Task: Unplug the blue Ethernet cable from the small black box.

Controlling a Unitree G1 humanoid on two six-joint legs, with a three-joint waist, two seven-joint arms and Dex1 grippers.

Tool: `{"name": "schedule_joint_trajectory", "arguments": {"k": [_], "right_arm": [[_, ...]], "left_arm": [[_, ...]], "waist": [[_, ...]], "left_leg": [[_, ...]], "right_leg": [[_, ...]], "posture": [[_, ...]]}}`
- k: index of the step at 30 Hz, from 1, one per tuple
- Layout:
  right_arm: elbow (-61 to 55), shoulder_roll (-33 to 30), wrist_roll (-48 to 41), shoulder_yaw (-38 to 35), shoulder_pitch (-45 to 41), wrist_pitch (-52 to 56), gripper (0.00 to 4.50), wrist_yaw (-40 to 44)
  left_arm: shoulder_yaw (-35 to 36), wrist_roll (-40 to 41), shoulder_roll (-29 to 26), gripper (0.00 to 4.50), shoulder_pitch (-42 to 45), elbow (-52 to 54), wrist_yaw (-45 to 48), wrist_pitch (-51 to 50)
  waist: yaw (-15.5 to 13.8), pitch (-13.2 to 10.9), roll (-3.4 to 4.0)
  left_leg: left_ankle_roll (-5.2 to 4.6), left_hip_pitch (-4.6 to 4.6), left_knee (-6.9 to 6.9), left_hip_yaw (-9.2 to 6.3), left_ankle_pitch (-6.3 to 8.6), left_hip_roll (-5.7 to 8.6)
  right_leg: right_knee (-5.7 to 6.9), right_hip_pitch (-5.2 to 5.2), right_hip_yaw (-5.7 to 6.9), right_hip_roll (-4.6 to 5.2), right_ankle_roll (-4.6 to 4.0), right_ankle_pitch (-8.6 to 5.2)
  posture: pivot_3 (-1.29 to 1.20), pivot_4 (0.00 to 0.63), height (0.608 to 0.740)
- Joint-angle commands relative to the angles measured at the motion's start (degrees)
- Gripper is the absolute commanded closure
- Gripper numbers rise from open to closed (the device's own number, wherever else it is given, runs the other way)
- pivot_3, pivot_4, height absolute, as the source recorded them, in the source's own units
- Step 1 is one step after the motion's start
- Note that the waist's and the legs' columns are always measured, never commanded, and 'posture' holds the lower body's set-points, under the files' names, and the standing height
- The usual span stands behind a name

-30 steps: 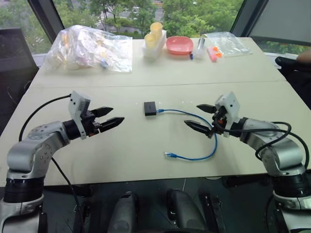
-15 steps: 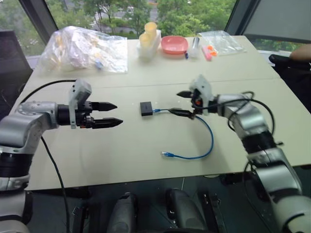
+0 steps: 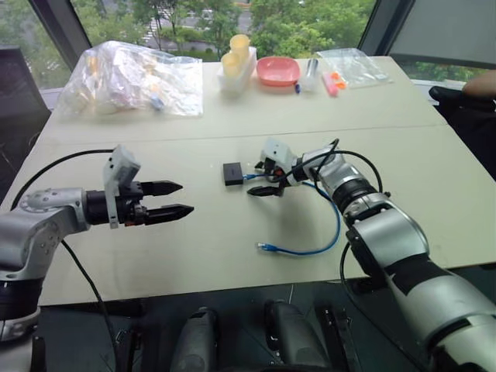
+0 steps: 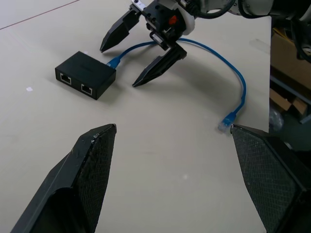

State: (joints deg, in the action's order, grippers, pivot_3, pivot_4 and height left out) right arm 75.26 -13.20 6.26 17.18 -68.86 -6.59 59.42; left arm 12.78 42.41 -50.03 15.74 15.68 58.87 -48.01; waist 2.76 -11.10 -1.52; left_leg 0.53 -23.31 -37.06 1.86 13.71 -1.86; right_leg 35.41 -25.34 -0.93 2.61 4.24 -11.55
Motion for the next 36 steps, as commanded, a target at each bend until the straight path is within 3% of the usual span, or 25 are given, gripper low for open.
{"name": "schedule_joint_trajectory", "arguments": {"k": [1, 7, 15, 19, 25, 31, 36], "right_arm": [[1.2, 2.0, 4.3, 1.2, -0.4, -2.9, 1.37, -1.6], [1.1, 2.2, 6.6, -0.1, -0.2, -5.3, 4.42, -4.3], [-6.6, -4.9, 14.0, 2.8, 0.8, -18.9, 4.42, -19.6], [-28.3, -12.7, 15.9, 0.8, 10.0, -26.0, 4.42, -26.0], [-48.2, -17.7, 18.5, -1.5, 19.0, -21.4, 4.42, -30.2], [-58.5, -17.4, 18.5, -2.8, 22.8, -15.1, 4.42, -30.8], [-62.0, -17.3, 18.5, -2.3, 24.3, -12.2, 4.42, -30.3]], "left_arm": [[3.4, 1.5, -0.6, 0.58, -1.4, 3.4, -2.6, -0.8], [3.0, 1.0, -1.0, 0.58, -0.2, 1.3, -3.5, 0.1], [-1.0, -2.6, 3.0, 0.58, 16.1, -21.0, -0.3, 4.4], [-7.9, -7.9, 8.8, 0.58, 33.2, -43.3, 9.0, 8.7], [-10.5, -15.9, 17.5, 0.58, 50.0, -70.4, 14.1, 18.8], [-10.1, -20.5, 24.5, 0.58, 57.0, -81.7, 17.6, 24.8], [-7.8, -21.4, 27.0, 0.58, 59.5, -85.4, 17.4, 26.1]], "waist": [[0.3, 0.0, -0.01], [0.9, 0.0, 0.00], [-0.3, 0.0, 0.00], [-1.7, 0.0, -0.02], [-1.4, 0.0, -0.02], [-1.1, 0.0, -0.03], [-0.6, 0.0, -0.04]], "left_leg": [[0.01, 0.05, -0.01, 0.00, -0.01, 0.00], [0.18, 0.23, -0.03, -0.04, -0.11, 0.00], [0.38, 0.03, -0.03, -0.02, -0.24, 0.06], [0.39, -0.21, -0.01, -0.08, -0.24, 0.12], [0.36, -0.21, -0.03, 0.05, -0.22, 0.15], [0.31, -0.19, -0.03, 0.04, -0.20, 0.13], [0.29, -0.20, -0.05, 0.02, -0.19, 0.13]], "right_leg": [[0.05, 0.03, 0.00, 0.00, -0.02, 0.00], [0.15, 0.15, 0.00, -0.04, -0.17, 0.09], [0.05, 0.04, 0.01, 0.00, -0.13, 0.08], [0.06, -0.11, 0.10, 0.02, 0.23, 0.13], [-0.08, -0.08, -0.01, 0.00, 0.32, 0.11], [-0.03, -0.10, -0.03, -0.05, 0.32, 0.11], [-0.03, -0.08, -0.03, -0.03, 0.32, 0.11]], "posture": [[0.00, 0.150, 0.740], [0.00, 0.150, 0.740], [0.00, 0.150, 0.740], [0.00, 0.150, 0.740], [0.00, 0.150, 0.740], [0.00, 0.150, 0.740], [0.00, 0.150, 0.740]]}}
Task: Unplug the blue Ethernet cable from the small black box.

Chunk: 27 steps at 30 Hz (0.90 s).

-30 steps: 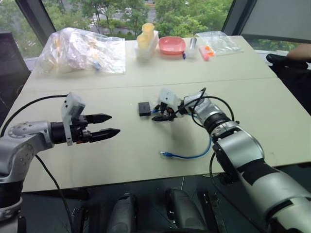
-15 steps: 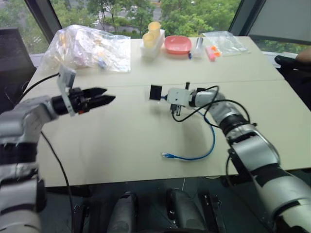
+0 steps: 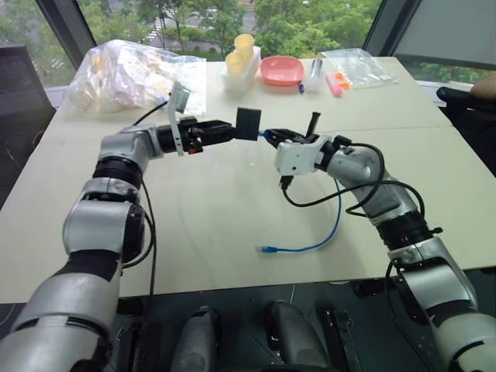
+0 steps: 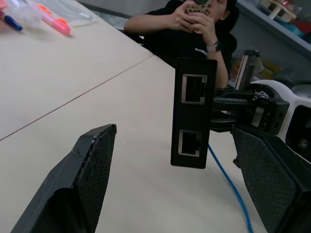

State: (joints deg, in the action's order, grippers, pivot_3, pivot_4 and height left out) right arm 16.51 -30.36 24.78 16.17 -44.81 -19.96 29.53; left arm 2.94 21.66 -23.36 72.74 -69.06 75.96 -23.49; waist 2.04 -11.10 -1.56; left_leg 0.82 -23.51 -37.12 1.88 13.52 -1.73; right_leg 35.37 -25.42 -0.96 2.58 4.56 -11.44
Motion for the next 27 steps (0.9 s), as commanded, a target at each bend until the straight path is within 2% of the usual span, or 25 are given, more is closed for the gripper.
{"name": "schedule_joint_trajectory", "arguments": {"k": [1, 7, 10, 15, 17, 21, 25, 27], "right_arm": [[-3.7, -0.1, -0.1, -1.1, 0.5, 1.6, 4.42, -0.4], [-5.6, 0.2, 0.0, -0.4, 1.7, 2.9, 4.42, -0.1], [-6.5, 0.3, 0.3, 0.0, 1.9, 3.2, 4.50, 0.0], [-8.1, 0.8, 0.4, 0.2, 2.0, 3.5, 4.50, 0.0], [-8.4, 0.9, 0.5, 0.4, 2.3, 3.6, 4.50, 0.0], [-9.2, 0.8, 0.3, 0.4, 3.1, 4.1, 4.50, 0.4], [-12.4, 1.3, -4.4, -2.8, 7.0, 9.2, 2.71, 1.8], [-17.1, 3.8, -11.9, -7.6, 13.5, 18.4, 1.74, 2.3]], "left_arm": [[2.4, -0.9, 0.7, 0.58, 2.7, -1.0, 0.3, 1.9], [4.5, -1.5, 2.1, 0.58, 3.5, -2.0, 0.3, 1.9], [4.9, -2.0, 2.2, 1.32, 3.3, -2.0, 1.3, 1.5], [5.7, -2.3, 2.3, 3.32, 3.1, -1.9, 2.4, 0.7], [6.1, -2.7, 2.3, 3.94, 3.0, -1.8, 2.6, 0.6], [6.0, -3.5, 2.5, 4.01, 2.4, -1.6, 2.3, 1.1], [7.1, -3.1, 2.1, 4.01, 1.8, -1.5, 2.4, 0.2], [8.5, -1.8, 1.3, 4.01, 1.1, -1.1, 3.4, -1.6]], "waist": [[0.1, 0.0, 0.00], [0.4, 0.0, 0.00], [0.4, 0.0, 0.00], [0.4, 0.0, 0.00], [0.4, 0.0, 0.00], [0.4, 0.0, 0.00], [0.3, 0.0, 0.00], [0.2, 0.0, -0.04]], "left_leg": [[0.00, 0.00, 0.00, -0.01, 0.00, 0.00], [-0.01, 0.00, 0.00, -0.02, 0.01, 0.00], [-0.02, 0.00, 0.00, -0.03, 0.01, 0.00], [-0.02, 0.00, 0.00, -0.03, 0.01, 0.00], [-0.02, 0.00, -0.01, -0.03, 0.01, 0.00], [-0.02, 0.00, -0.01, -0.04, 0.01, 0.00], [-0.02, 0.00, -0.01, -0.05, 0.01, 0.00], [-0.02, 0.00, -0.01, -0.06, 0.01, 0.00]], "right_leg": [[0.00, 0.00, 0.00, 0.00, 0.00, 0.00], [0.01, 0.00, 0.00, 0.00, 0.01, 0.00], [0.03, 0.00, 0.01, 0.00, 0.01, 0.00], [0.03, 0.00, 0.01, 0.00, 0.01, 0.00], [0.04, 0.00, 0.01, -0.01, 0.01, 0.00], [0.04, 0.00, 0.01, 0.00, 0.01, 0.00], [0.05, 0.00, 0.01, 0.00, 0.02, 0.00], [0.06, 0.00, 0.01, 0.00, 0.02, 0.00]], "posture": [[0.00, 0.150, 0.740], [0.00, 0.150, 0.740], [0.00, 0.150, 0.740], [0.00, 0.150, 0.740], [0.00, 0.150, 0.740], [0.00, 0.150, 0.740], [0.00, 0.150, 0.740], [0.00, 0.150, 0.740]]}}
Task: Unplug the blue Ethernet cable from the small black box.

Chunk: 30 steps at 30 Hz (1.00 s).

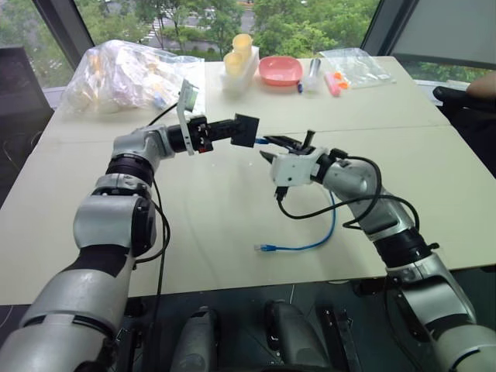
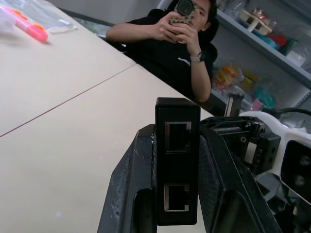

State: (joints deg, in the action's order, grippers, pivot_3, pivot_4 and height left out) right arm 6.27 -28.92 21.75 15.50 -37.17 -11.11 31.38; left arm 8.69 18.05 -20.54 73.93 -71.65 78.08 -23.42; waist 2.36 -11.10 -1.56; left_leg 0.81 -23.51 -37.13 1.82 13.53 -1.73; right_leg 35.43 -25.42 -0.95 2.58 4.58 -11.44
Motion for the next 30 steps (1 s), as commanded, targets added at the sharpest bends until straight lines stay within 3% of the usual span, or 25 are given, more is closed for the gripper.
{"name": "schedule_joint_trajectory", "arguments": {"k": [1, 2, 6, 11, 16, 30], "right_arm": [[-10.0, 4.6, -14.1, -9.4, 9.3, 14.9, 1.18, 0.9], [-13.5, 7.6, -20.1, -11.9, 12.0, 20.6, 0.74, 1.0], [-23.2, 22.2, -49.4, -22.2, 18.7, 41.4, 0.74, -2.9], [-25.0, 32.6, -65.8, -27.5, 19.3, 49.5, 0.74, -10.5], [-24.0, 36.6, -70.1, -26.9, 17.0, 48.8, 0.74, -14.4], [-21.0, 35.9, -72.6, -24.9, 14.7, 46.7, 0.74, -15.7]], "left_arm": [[3.5, 2.4, -1.8, 4.01, -0.4, 1.7, 1.5, -2.4], [4.0, 2.7, -1.8, 4.01, -0.8, 2.1, 1.5, -3.0], [4.8, 4.2, -1.1, 4.01, -3.2, 6.4, 4.2, -6.9], [6.9, 8.5, 0.1, 4.01, -6.3, 12.7, 4.2, -13.6], [8.6, 13.0, 1.1, 4.01, -9.6, 20.0, 2.3, -20.2], [8.7, 18.9, 2.8, 4.01, -14.4, 30.0, -2.9, -26.5]], "waist": [[-0.3, 0.0, -0.06], [-0.3, 0.0, -0.07], [0.0, 0.0, -0.05], [0.0, 0.0, -0.05], [0.1, 0.0, -0.04], [0.0, 0.0, -0.04]], "left_leg": [[0.00, 0.00, 0.00, -0.05, 0.00, 0.00], [-0.01, 0.00, 0.02, -0.12, 0.00, -0.01], [-0.02, 0.04, 0.01, -0.15, 0.01, -0.07], [-0.02, 0.14, -0.13, -0.21, 0.01, -0.10], [-0.02, 0.15, -0.18, -0.22, 0.01, -0.09], [-0.02, 0.13, -0.15, -0.23, 0.01, -0.07]], "right_leg": [[0.01, 0.02, 0.03, 0.00, 0.01, 0.00], [0.01, 0.06, 0.08, -0.01, 0.02, -0.01], [0.14, 0.04, 0.11, 0.00, 0.01, 0.00], [0.39, 0.07, 0.10, 0.01, -0.06, 0.03], [0.46, 0.07, 0.10, 0.01, -0.06, 0.03], [0.46, 0.04, 0.11, -0.01, -0.03, 0.01]], "posture": [[0.00, 0.150, 0.740], [0.00, 0.150, 0.740], [0.00, 0.150, 0.740], [0.00, 0.150, 0.740], [0.00, 0.150, 0.740], [0.00, 0.150, 0.740]]}}
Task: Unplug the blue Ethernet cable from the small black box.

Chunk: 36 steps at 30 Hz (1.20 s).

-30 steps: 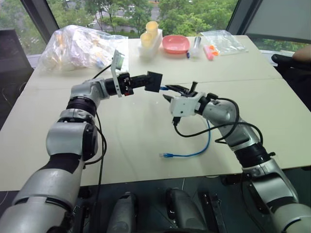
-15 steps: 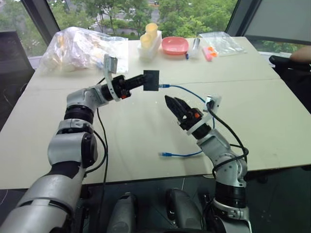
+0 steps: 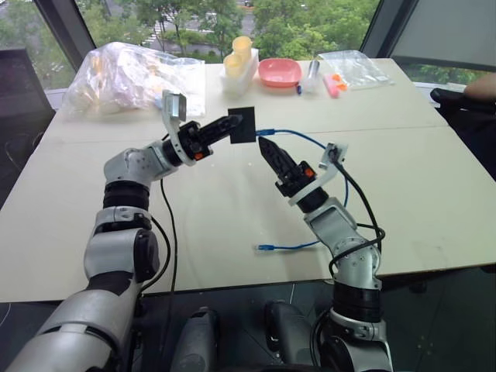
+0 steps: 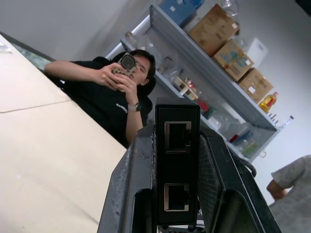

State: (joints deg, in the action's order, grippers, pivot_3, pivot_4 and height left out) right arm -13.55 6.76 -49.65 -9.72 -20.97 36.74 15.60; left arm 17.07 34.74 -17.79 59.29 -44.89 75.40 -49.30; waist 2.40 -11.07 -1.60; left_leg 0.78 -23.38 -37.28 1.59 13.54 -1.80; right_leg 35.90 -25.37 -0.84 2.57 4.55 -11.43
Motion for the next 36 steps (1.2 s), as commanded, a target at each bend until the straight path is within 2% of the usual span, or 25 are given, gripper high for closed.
{"name": "schedule_joint_trajectory", "arguments": {"k": [1, 15, 18, 23, 24, 34, 36], "right_arm": [[-1.0, 0.1, -1.4, 0.3, -1.6, -1.2, 0.74, 0.1], [0.0, 0.0, -1.5, 0.7, -2.4, -3.0, 0.74, 0.1], [0.4, -0.1, -1.3, 0.9, -2.5, -3.5, 1.58, 0.2], [1.2, -0.2, -0.8, 1.5, -2.7, -4.2, 4.17, 0.4], [1.2, -0.2, -0.9, 1.6, -2.7, -4.4, 4.45, 0.4], [1.0, -1.7, -0.1, 3.9, -2.1, -3.9, 4.45, 1.2], [1.8, -0.9, -1.0, 2.1, -2.6, -5.1, 4.45, -0.3]], "left_arm": [[0.2, 2.4, 0.2, 4.01, 0.0, 3.6, -0.4, -0.8], [0.0, 4.5, 0.5, 4.01, -1.1, 5.7, -1.9, -2.1], [-0.3, 4.8, 0.6, 4.01, -1.3, 6.2, -2.1, -2.4], [-0.5, 5.1, 0.7, 4.01, -1.4, 6.4, -2.4, -2.5], [-0.5, 5.1, 0.7, 4.01, -1.4, 6.4, -2.5, -2.6], [0.5, 4.9, -0.2, 4.01, -0.7, 4.9, -3.6, -1.4], [0.9, 4.8, -1.0, 4.01, -0.5, 4.5, -3.6, -1.1]], "waist": [[0.0, 0.0, 0.00], [0.0, 0.0, 0.00], [0.0, 0.0, 0.00], [0.1, 0.0, 0.00], [0.0, 0.0, 0.00], [0.0, 0.0, 0.00], [0.0, 0.0, 0.00]], "left_leg": [[0.00, 0.00, 0.00, 0.00, 0.00, 0.00], [0.00, 0.00, 0.01, 0.00, 0.00, 0.00], [0.00, 0.00, 0.02, 0.00, 0.00, 0.00], [0.00, -0.01, 0.03, -0.01, 0.00, 0.00], [0.00, 0.00, 0.03, -0.01, 0.00, 0.00], [0.00, -0.01, 0.04, 0.00, 0.00, 0.00], [0.00, -0.01, 0.04, 0.00, 0.00, 0.00]], "right_leg": [[0.00, 0.00, 0.00, 0.00, 0.00, 0.00], [-0.02, 0.00, 0.00, 0.00, 0.00, 0.00], [-0.02, 0.00, 0.00, 0.00, 0.00, 0.00], [-0.02, -0.01, 0.01, -0.01, 0.00, 0.00], [-0.02, -0.01, 0.01, -0.01, 0.00, 0.00], [-0.06, -0.01, 0.00, 0.00, -0.01, -0.01], [-0.06, -0.01, 0.00, 0.00, -0.01, -0.01]], "posture": [[0.00, 0.150, 0.740], [0.00, 0.150, 0.740], [0.00, 0.150, 0.740], [0.00, 0.150, 0.740], [0.00, 0.150, 0.740], [0.00, 0.150, 0.740], [0.00, 0.150, 0.740]]}}
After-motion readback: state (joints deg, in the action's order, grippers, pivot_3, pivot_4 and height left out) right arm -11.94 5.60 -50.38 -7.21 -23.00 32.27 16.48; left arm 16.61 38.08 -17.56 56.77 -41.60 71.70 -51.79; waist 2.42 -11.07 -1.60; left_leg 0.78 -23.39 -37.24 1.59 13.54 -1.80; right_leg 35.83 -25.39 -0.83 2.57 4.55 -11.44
